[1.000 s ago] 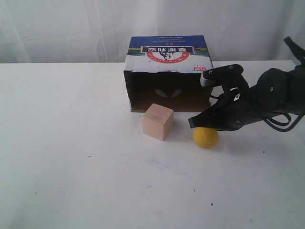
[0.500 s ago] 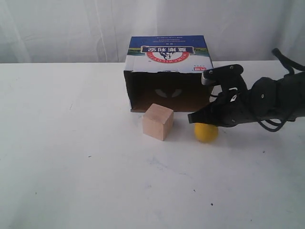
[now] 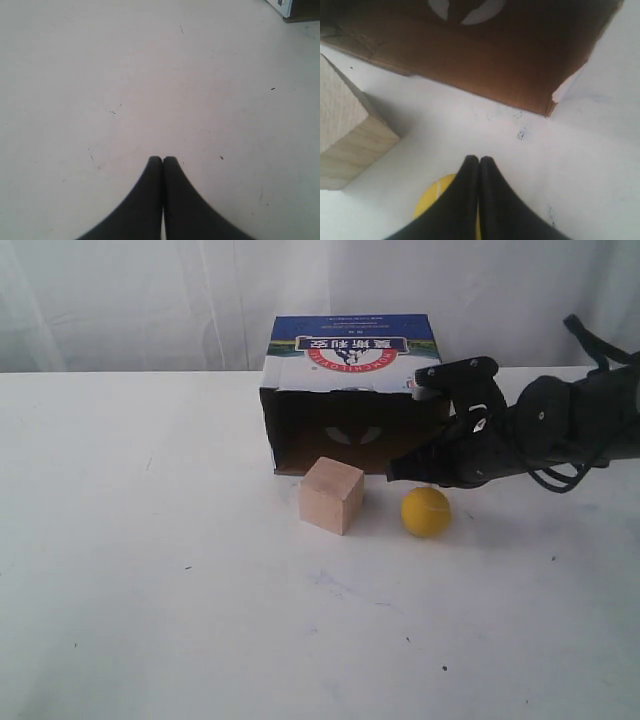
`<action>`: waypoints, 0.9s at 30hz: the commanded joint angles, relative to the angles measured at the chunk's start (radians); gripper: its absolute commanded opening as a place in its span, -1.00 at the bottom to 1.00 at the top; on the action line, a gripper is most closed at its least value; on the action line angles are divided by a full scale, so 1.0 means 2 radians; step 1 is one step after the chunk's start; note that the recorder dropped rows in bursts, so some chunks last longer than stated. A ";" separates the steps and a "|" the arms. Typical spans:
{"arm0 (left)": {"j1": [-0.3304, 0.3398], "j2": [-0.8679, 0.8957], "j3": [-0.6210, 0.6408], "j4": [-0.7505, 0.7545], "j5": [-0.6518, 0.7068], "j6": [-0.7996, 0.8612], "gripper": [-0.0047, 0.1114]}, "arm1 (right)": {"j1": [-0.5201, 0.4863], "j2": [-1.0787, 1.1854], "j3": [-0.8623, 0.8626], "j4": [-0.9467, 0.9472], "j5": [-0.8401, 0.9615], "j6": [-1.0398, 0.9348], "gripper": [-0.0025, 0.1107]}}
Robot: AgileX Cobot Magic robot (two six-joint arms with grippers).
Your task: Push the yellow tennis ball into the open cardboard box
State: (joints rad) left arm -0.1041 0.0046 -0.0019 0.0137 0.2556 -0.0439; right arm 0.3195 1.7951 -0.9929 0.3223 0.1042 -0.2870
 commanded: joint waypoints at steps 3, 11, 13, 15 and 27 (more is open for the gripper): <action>-0.002 -0.002 0.001 -0.003 -0.001 -0.001 -0.92 | -0.001 -0.014 0.002 -0.001 0.059 0.002 -0.96; -0.002 -0.002 0.001 -0.003 -0.001 -0.001 -0.92 | -0.001 -0.004 0.014 0.020 0.070 0.001 -0.96; -0.002 -0.002 0.001 -0.003 -0.001 -0.001 -0.92 | -0.001 0.001 0.014 0.022 0.049 0.001 -0.96; -0.002 -0.002 0.001 -0.003 -0.001 -0.001 -0.92 | -0.001 0.010 0.014 0.023 0.027 0.001 -0.96; -0.002 -0.002 0.001 -0.003 -0.001 -0.001 -0.92 | -0.001 0.052 -0.044 0.022 -0.027 0.001 -0.96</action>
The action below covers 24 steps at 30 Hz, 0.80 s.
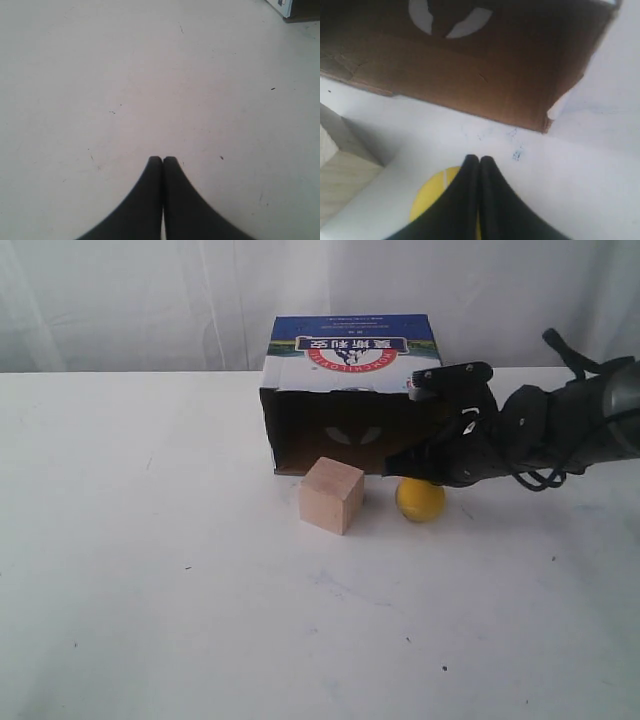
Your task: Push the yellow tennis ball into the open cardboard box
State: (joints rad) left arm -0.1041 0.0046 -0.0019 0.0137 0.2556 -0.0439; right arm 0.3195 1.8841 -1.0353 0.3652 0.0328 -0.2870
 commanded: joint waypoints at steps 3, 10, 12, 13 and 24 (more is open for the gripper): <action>-0.002 -0.002 0.001 -0.003 -0.001 -0.001 -0.92 | -0.001 0.000 -0.044 0.000 0.008 -0.003 -0.96; -0.002 -0.002 0.001 -0.003 -0.001 -0.001 -0.92 | -0.001 -0.015 -0.035 -0.001 0.130 -0.003 -0.96; -0.002 -0.002 0.001 -0.003 -0.001 -0.001 -0.92 | -0.001 0.000 -0.034 -0.001 0.095 -0.003 -0.96; -0.002 -0.002 0.001 -0.003 -0.001 -0.001 -0.92 | -0.001 0.007 -0.035 0.000 0.078 -0.002 -0.96; -0.002 -0.002 0.001 -0.003 -0.001 -0.001 -0.92 | -0.001 0.067 -0.037 0.002 -0.059 -0.002 -0.96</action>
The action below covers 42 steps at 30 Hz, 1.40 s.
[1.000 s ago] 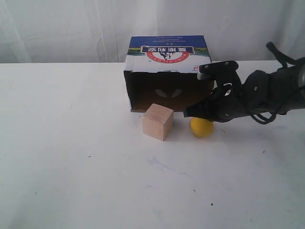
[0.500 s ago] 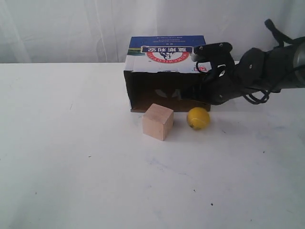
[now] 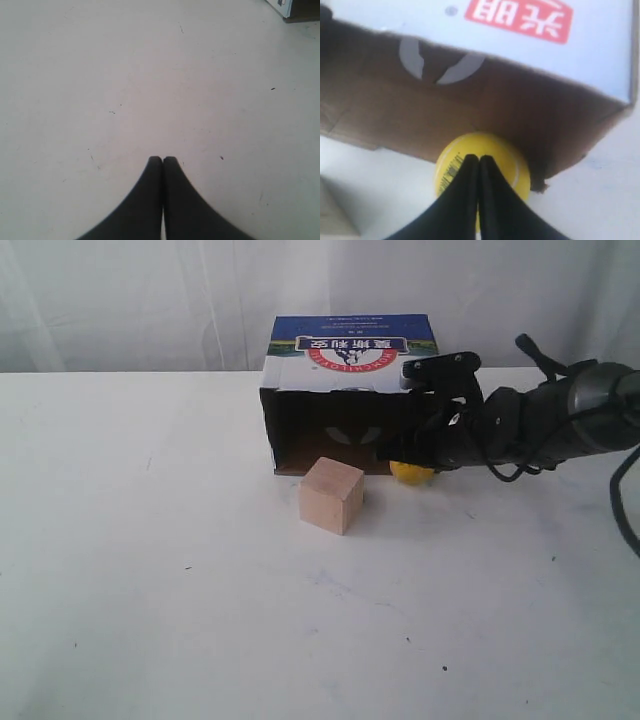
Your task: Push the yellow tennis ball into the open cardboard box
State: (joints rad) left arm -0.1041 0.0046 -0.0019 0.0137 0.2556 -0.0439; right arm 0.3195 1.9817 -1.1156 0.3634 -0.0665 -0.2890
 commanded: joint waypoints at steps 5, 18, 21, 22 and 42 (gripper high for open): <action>-0.002 -0.002 0.001 -0.003 -0.001 -0.001 -0.92 | -0.001 0.029 -0.013 0.001 -0.049 -0.001 -0.96; -0.002 -0.002 0.001 -0.003 -0.001 -0.001 -0.92 | -0.001 0.023 -0.036 -0.001 -0.056 -0.001 -0.96; -0.002 -0.002 0.001 -0.003 -0.001 -0.001 -0.92 | -0.001 0.017 -0.036 -0.001 -0.055 -0.001 -0.96; -0.002 -0.002 0.001 -0.003 -0.001 -0.001 -0.92 | -0.001 0.015 -0.036 -0.001 -0.053 -0.001 -0.96; -0.002 -0.002 0.001 -0.003 -0.001 -0.001 -0.92 | -0.001 -0.017 -0.035 0.001 0.157 -0.023 -0.96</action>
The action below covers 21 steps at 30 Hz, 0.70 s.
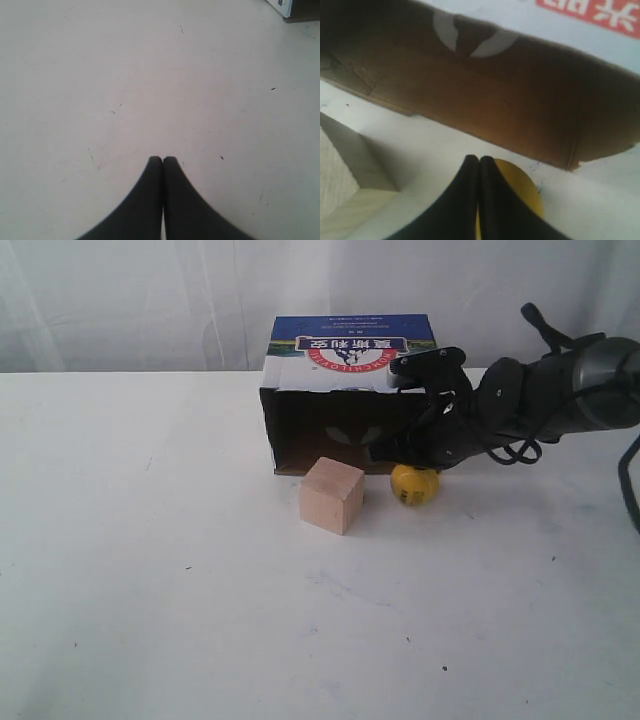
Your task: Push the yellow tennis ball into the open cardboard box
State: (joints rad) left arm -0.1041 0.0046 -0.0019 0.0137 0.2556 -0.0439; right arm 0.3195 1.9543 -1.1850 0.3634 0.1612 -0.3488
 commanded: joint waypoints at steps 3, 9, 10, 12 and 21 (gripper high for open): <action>-0.002 -0.002 0.001 -0.003 -0.001 -0.001 -0.92 | -0.001 -0.004 0.005 0.001 0.054 0.007 -0.96; -0.002 -0.002 0.001 -0.003 -0.001 -0.001 -0.92 | -0.001 0.002 0.006 0.001 0.032 0.007 -0.96; -0.002 -0.002 0.001 -0.003 -0.001 -0.001 -0.92 | -0.001 0.002 0.006 0.001 0.025 0.007 -0.96; -0.002 -0.002 0.001 -0.003 -0.001 -0.001 -0.92 | -0.001 0.001 0.006 0.001 0.020 0.006 -0.96; -0.002 -0.002 0.001 -0.003 -0.001 -0.001 -0.92 | -0.001 0.001 0.005 0.001 0.015 0.002 -0.96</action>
State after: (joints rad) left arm -0.1041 0.0046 -0.0019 0.0137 0.2556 -0.0439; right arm 0.3195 1.9464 -1.1848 0.3670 0.1796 -0.3397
